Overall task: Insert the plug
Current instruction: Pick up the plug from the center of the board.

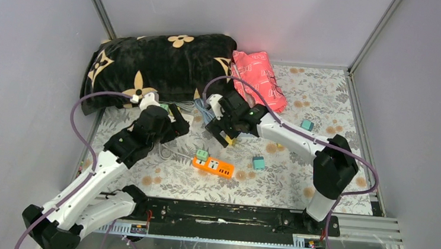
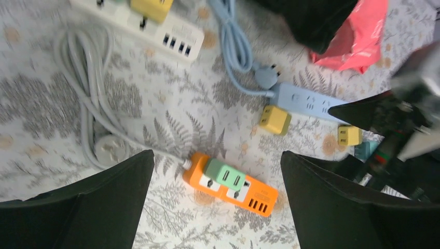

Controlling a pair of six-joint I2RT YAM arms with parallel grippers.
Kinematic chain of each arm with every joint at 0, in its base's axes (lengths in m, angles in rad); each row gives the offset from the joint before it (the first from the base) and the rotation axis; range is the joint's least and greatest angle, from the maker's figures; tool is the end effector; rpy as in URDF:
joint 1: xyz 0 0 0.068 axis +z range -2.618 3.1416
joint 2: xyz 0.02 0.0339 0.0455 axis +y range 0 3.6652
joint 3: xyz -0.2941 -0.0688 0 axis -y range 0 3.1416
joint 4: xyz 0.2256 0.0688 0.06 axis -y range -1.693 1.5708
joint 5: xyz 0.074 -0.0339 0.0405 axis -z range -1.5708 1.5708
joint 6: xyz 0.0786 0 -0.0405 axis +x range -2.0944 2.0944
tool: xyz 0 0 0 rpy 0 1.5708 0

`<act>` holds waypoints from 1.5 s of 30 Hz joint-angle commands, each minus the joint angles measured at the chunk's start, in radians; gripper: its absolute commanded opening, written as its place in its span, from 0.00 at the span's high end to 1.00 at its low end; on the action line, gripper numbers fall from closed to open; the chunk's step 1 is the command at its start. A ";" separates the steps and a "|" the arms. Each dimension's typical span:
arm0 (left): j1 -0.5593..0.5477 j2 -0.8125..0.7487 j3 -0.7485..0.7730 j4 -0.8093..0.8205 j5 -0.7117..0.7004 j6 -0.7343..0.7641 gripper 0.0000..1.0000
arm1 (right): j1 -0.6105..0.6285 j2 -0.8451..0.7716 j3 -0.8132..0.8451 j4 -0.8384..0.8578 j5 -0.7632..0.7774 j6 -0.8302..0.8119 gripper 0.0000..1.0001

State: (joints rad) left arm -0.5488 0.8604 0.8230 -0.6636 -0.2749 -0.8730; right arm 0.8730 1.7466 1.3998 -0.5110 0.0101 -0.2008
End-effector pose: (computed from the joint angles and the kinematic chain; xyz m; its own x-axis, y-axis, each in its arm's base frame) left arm 0.1564 -0.0706 0.2915 -0.6027 -0.4959 -0.6252 -0.2128 0.8549 -0.4731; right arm 0.2601 0.3089 0.2674 -0.3243 -0.6971 -0.6394 -0.8436 0.5189 -0.1379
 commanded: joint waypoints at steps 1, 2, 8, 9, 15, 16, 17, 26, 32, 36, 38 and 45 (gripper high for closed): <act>0.006 0.027 0.139 -0.027 -0.123 0.222 0.00 | -0.058 0.013 -0.001 0.032 0.056 0.056 0.00; 0.006 0.035 0.161 -0.022 -0.141 0.261 0.00 | -0.065 0.033 0.000 0.034 0.058 0.067 0.00; 0.008 0.051 0.160 0.060 -0.265 0.397 0.00 | -0.094 0.109 -0.004 0.037 0.064 0.123 0.01; 0.014 0.046 0.145 0.081 -0.257 0.401 0.00 | -0.097 0.119 -0.003 0.034 0.063 0.132 0.02; 0.109 -0.001 0.064 0.129 -0.163 0.414 0.00 | -0.098 0.145 -0.010 0.022 0.018 0.178 0.06; 0.116 -0.007 0.058 0.133 -0.156 0.418 0.00 | -0.097 0.144 -0.018 0.025 0.012 0.183 0.07; 0.122 -0.010 0.054 0.137 -0.152 0.421 0.00 | -0.097 0.144 -0.024 0.027 0.009 0.190 0.07; 0.218 0.008 0.048 0.157 -0.011 0.400 0.00 | -0.098 0.177 -0.042 0.044 -0.021 0.207 0.11; 0.271 0.010 0.030 0.174 0.065 0.391 0.00 | -0.098 0.183 -0.035 0.040 -0.082 0.218 0.15; 0.300 0.010 0.025 0.181 0.091 0.384 0.00 | -0.096 0.182 -0.031 0.021 -0.140 0.239 0.18; 0.312 0.012 0.020 0.186 0.111 0.381 0.00 | -0.088 0.172 -0.030 0.008 -0.175 0.251 0.19; 0.346 0.031 0.017 0.191 0.162 0.373 0.00 | -0.059 0.151 0.007 -0.064 -0.187 0.253 0.19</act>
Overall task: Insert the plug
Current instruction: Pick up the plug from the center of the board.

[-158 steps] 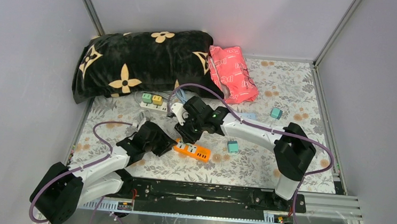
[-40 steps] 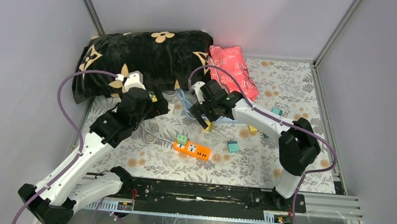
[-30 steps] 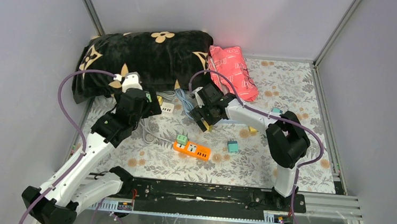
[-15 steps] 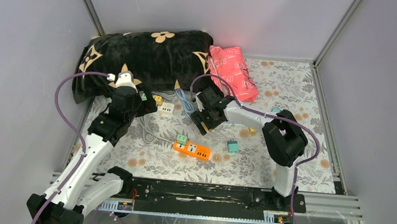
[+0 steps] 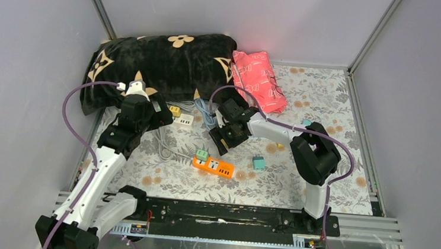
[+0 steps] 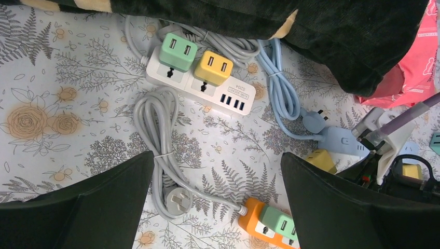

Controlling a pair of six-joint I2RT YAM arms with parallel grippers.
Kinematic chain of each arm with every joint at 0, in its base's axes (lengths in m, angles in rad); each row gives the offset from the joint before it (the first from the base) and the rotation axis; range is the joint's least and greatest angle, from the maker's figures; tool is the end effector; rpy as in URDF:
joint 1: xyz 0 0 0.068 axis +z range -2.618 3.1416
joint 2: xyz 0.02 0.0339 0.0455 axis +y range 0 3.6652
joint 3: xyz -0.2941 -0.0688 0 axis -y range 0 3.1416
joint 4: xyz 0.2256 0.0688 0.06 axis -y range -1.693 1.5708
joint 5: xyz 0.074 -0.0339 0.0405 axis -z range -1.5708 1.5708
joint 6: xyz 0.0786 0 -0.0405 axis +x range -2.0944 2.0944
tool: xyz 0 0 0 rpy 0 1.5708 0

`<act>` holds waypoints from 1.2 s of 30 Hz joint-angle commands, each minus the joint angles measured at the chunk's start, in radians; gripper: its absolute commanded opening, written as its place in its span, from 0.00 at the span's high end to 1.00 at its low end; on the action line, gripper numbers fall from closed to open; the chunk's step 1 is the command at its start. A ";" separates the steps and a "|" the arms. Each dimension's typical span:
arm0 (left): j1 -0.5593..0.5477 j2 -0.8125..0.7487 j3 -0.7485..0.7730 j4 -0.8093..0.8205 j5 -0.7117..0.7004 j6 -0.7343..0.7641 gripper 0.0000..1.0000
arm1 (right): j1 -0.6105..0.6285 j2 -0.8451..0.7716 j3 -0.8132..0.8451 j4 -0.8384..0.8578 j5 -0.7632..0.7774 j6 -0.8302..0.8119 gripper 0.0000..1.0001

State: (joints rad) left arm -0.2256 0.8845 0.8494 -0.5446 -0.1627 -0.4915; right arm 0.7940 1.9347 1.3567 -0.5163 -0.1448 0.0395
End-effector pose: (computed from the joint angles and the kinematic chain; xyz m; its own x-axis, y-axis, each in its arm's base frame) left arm 0.1861 -0.0296 0.3100 -0.5125 -0.3602 -0.7795 -0.1738 0.9325 -0.3166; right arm 0.2835 0.3046 0.1805 -0.6521 -0.6077 -0.4532 -0.7269 0.6710 0.1462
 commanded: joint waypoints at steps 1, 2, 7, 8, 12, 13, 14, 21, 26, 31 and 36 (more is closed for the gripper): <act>0.028 0.009 -0.011 0.073 0.059 -0.009 0.00 | 0.022 -0.040 0.054 -0.062 -0.012 0.016 0.19; 0.033 0.009 -0.013 0.076 0.066 -0.010 0.00 | 0.022 -0.038 0.062 -0.067 0.032 0.024 0.19; 0.052 0.007 -0.019 0.085 0.090 -0.012 0.00 | 0.022 -0.016 0.117 -0.089 0.176 0.046 0.17; 0.054 0.008 -0.020 0.086 0.093 -0.012 0.00 | 0.021 -0.010 0.128 -0.089 0.188 0.049 0.17; 0.064 0.008 -0.023 0.088 0.106 -0.010 0.00 | 0.020 0.038 0.175 -0.085 0.197 0.046 0.17; 0.066 0.007 -0.022 0.089 0.110 -0.010 0.00 | 0.021 0.053 0.190 -0.092 0.198 0.042 0.17; 0.068 0.008 -0.022 0.089 0.111 -0.010 0.00 | 0.021 0.071 0.206 -0.097 0.198 0.039 0.17; 0.082 0.011 -0.022 0.091 0.132 -0.009 0.00 | 0.020 0.145 0.265 -0.125 0.197 0.047 0.21; 0.100 0.012 -0.025 0.098 0.162 -0.009 0.00 | 0.020 0.176 0.267 -0.128 0.210 0.059 0.25; 0.107 0.007 -0.021 0.106 0.207 0.012 0.00 | 0.020 0.205 0.280 -0.123 0.225 0.067 0.28; 0.111 -0.003 -0.027 0.121 0.231 0.024 0.00 | 0.021 0.227 0.288 -0.125 0.249 0.074 0.32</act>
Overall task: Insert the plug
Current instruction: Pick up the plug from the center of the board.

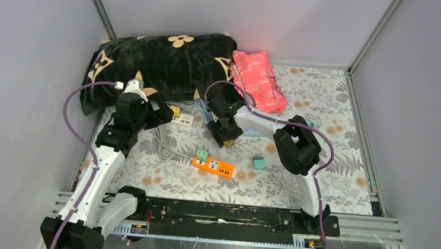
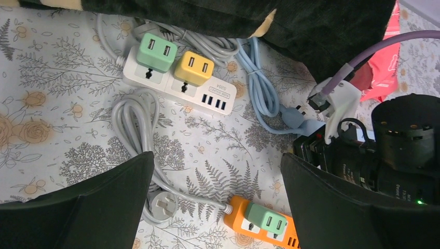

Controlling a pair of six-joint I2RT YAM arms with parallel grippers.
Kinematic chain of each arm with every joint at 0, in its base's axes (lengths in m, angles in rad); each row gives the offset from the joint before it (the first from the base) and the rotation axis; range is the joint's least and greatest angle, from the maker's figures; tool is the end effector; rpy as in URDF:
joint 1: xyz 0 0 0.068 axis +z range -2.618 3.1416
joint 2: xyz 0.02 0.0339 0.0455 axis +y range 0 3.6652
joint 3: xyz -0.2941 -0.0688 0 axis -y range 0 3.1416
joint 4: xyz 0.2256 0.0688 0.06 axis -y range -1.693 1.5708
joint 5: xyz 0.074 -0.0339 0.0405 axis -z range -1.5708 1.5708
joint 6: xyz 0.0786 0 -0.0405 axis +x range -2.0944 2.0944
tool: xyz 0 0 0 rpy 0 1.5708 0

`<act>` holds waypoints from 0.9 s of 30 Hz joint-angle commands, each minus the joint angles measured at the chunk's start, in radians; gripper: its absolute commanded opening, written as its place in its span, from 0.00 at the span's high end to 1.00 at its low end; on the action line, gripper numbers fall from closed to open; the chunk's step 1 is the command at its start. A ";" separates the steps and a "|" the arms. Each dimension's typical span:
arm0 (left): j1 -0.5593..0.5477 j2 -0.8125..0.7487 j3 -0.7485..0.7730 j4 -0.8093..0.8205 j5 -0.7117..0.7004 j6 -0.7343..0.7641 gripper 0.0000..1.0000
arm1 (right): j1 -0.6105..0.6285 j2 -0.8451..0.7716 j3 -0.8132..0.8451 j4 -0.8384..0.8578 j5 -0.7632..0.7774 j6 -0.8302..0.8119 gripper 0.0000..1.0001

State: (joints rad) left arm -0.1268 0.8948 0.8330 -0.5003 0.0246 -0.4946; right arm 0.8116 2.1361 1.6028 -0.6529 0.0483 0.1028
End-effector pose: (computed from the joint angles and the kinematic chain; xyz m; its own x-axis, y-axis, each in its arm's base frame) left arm 0.1922 -0.0264 0.3076 -0.5351 -0.4102 -0.7385 -0.1215 0.9025 -0.4132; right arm 0.3191 0.3307 0.1575 -0.7078 -0.5969 -0.3778 -0.6428 0.7660 -0.0060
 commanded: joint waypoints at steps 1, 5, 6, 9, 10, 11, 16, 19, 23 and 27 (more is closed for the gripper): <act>0.012 -0.014 -0.013 0.079 0.047 0.028 0.00 | 0.002 0.029 0.042 0.010 0.060 0.010 0.33; 0.016 -0.016 -0.019 0.092 0.077 0.031 0.00 | 0.003 0.036 0.070 0.003 0.075 0.013 0.38; 0.016 -0.013 -0.023 0.095 0.088 0.033 0.00 | 0.003 0.035 0.072 0.002 0.077 0.014 0.40; 0.015 -0.008 -0.027 0.103 0.119 0.036 0.00 | 0.002 0.025 0.072 0.009 0.060 0.023 0.46; 0.016 -0.007 -0.028 0.106 0.128 0.037 0.00 | 0.003 0.021 0.073 0.012 0.053 0.025 0.47; 0.016 -0.006 -0.030 0.109 0.137 0.039 0.00 | 0.003 0.016 0.077 0.011 0.048 0.029 0.49; 0.017 -0.015 -0.051 0.142 0.190 0.031 0.00 | 0.003 -0.011 0.081 0.012 0.031 0.049 0.55; 0.015 -0.027 -0.073 0.161 0.226 0.001 0.00 | 0.003 -0.056 0.060 0.033 0.017 0.066 0.56; 0.003 -0.070 -0.124 0.201 0.255 -0.065 0.00 | 0.002 -0.138 0.014 0.076 0.002 0.093 0.58; -0.020 -0.123 -0.162 0.229 0.258 -0.119 0.00 | -0.005 -0.233 -0.034 0.131 -0.018 0.127 0.58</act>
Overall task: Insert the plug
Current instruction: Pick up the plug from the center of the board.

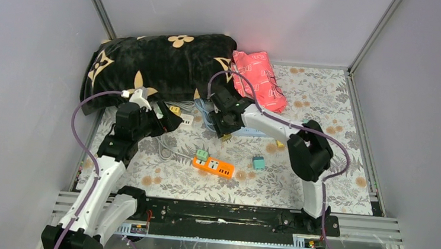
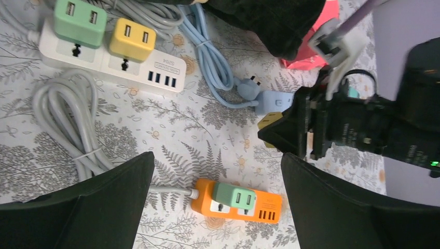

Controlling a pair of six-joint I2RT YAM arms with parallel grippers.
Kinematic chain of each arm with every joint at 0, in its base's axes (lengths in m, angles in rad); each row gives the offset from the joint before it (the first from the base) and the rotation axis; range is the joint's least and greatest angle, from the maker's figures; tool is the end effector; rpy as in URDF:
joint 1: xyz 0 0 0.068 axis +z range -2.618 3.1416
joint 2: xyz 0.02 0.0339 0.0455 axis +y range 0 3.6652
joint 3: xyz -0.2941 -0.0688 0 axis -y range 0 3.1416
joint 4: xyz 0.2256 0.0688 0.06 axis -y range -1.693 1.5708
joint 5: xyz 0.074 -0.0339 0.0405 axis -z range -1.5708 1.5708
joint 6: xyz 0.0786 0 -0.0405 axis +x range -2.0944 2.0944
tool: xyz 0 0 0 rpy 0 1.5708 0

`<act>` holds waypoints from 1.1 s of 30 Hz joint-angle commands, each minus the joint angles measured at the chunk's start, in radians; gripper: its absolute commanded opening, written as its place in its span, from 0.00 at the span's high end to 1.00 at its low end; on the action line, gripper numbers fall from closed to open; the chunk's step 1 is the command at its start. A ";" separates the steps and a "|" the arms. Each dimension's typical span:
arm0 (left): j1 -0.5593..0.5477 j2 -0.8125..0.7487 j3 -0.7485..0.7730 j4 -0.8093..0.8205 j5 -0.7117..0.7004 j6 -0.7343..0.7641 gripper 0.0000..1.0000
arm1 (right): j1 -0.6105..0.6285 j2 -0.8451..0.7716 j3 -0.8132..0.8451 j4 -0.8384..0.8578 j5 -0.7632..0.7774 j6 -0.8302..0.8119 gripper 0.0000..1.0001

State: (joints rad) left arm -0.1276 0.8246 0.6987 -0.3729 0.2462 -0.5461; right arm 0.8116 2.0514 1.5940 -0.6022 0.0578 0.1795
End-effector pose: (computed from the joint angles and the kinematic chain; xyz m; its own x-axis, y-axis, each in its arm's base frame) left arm 0.1797 -0.0424 0.2888 -0.5798 -0.4334 -0.6899 0.0404 0.8304 -0.5557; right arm 0.3196 0.3302 0.1955 -0.7165 -0.4961 -0.4904 -0.5862 0.8093 0.0378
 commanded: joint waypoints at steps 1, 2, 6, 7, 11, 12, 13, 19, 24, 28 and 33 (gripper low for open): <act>-0.028 -0.063 -0.034 0.106 0.032 -0.078 0.00 | -0.007 -0.170 -0.040 0.096 -0.032 0.062 0.58; -0.041 -0.076 -0.042 0.111 0.024 -0.089 0.00 | -0.011 -0.194 -0.056 0.114 -0.039 0.074 0.58; -0.144 -0.096 -0.071 0.151 -0.045 -0.135 0.00 | -0.025 -0.284 -0.128 0.191 -0.071 0.128 0.62; -0.177 -0.094 -0.077 0.161 -0.064 -0.148 0.00 | -0.028 -0.308 -0.147 0.209 -0.075 0.141 0.62; -0.308 -0.082 -0.087 0.190 -0.162 -0.190 0.00 | -0.040 -0.398 -0.222 0.276 -0.075 0.203 0.62; -0.346 -0.080 -0.090 0.202 -0.191 -0.200 0.00 | -0.044 -0.427 -0.243 0.293 -0.076 0.219 0.62; -0.380 -0.077 -0.093 0.216 -0.217 -0.209 0.00 | -0.046 -0.448 -0.262 0.308 -0.077 0.238 0.62; -0.553 -0.036 -0.115 0.326 -0.343 -0.251 0.01 | -0.063 -0.547 -0.382 0.424 -0.102 0.375 0.64; -0.651 0.013 -0.126 0.414 -0.433 -0.252 0.03 | -0.067 -0.622 -0.467 0.505 -0.097 0.488 0.66; -0.700 0.057 -0.123 0.483 -0.475 -0.254 0.04 | -0.068 -0.680 -0.526 0.572 -0.075 0.562 0.65; -0.757 0.111 -0.125 0.559 -0.533 -0.238 0.07 | -0.069 -0.731 -0.581 0.624 -0.058 0.661 0.65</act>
State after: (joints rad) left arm -0.8474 0.9073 0.5823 0.0406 -0.1940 -0.7948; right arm 0.7509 1.3785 1.0367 -0.0948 -0.0196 0.7238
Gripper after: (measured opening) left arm 0.945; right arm 0.519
